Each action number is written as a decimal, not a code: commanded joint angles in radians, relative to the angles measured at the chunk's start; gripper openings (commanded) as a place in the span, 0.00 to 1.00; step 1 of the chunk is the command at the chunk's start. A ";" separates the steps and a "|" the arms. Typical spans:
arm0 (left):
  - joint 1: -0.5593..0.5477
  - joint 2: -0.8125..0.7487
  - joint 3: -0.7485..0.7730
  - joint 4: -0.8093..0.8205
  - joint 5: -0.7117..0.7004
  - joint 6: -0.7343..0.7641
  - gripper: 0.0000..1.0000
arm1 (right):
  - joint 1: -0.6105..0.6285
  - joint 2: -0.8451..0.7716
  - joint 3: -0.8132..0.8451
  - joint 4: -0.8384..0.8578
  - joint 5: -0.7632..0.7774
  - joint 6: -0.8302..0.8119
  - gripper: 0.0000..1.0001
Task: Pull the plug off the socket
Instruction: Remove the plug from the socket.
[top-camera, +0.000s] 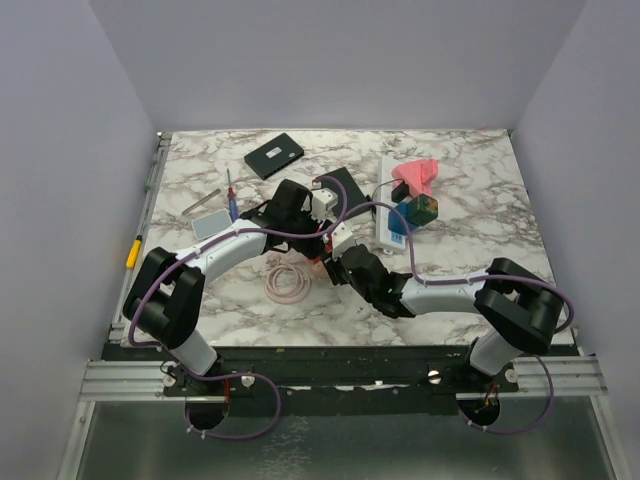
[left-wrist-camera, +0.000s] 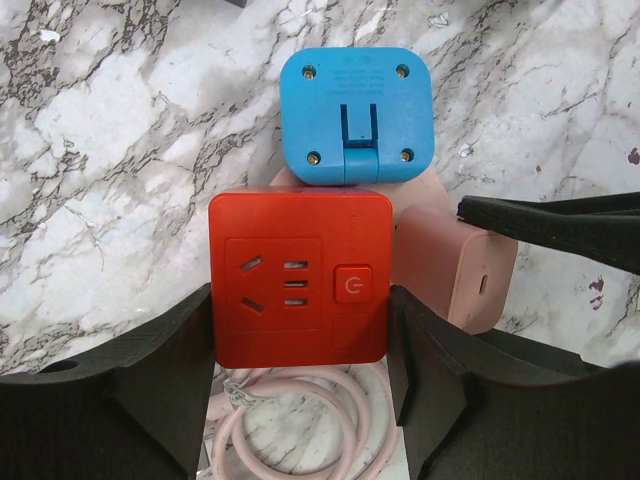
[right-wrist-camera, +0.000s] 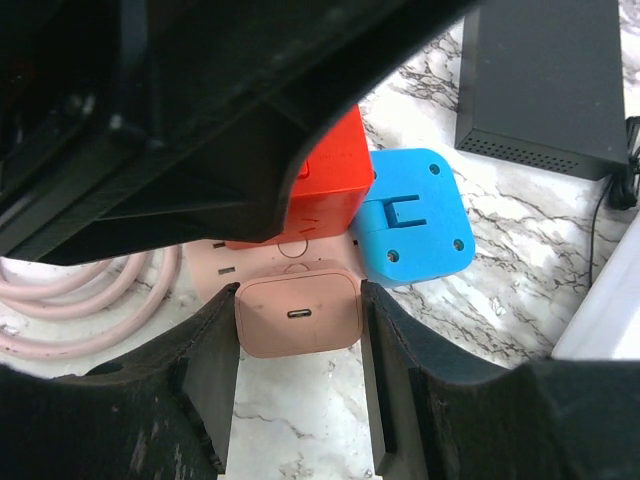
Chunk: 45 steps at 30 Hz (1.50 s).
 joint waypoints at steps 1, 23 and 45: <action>0.032 0.078 -0.035 -0.090 -0.212 0.013 0.13 | 0.055 0.046 0.040 -0.033 0.103 -0.032 0.01; 0.031 0.076 -0.035 -0.092 -0.212 0.013 0.13 | 0.066 0.009 0.020 -0.008 0.102 0.020 0.01; 0.031 0.084 -0.034 -0.093 -0.210 0.013 0.13 | -0.093 -0.059 -0.008 -0.039 -0.129 0.159 0.01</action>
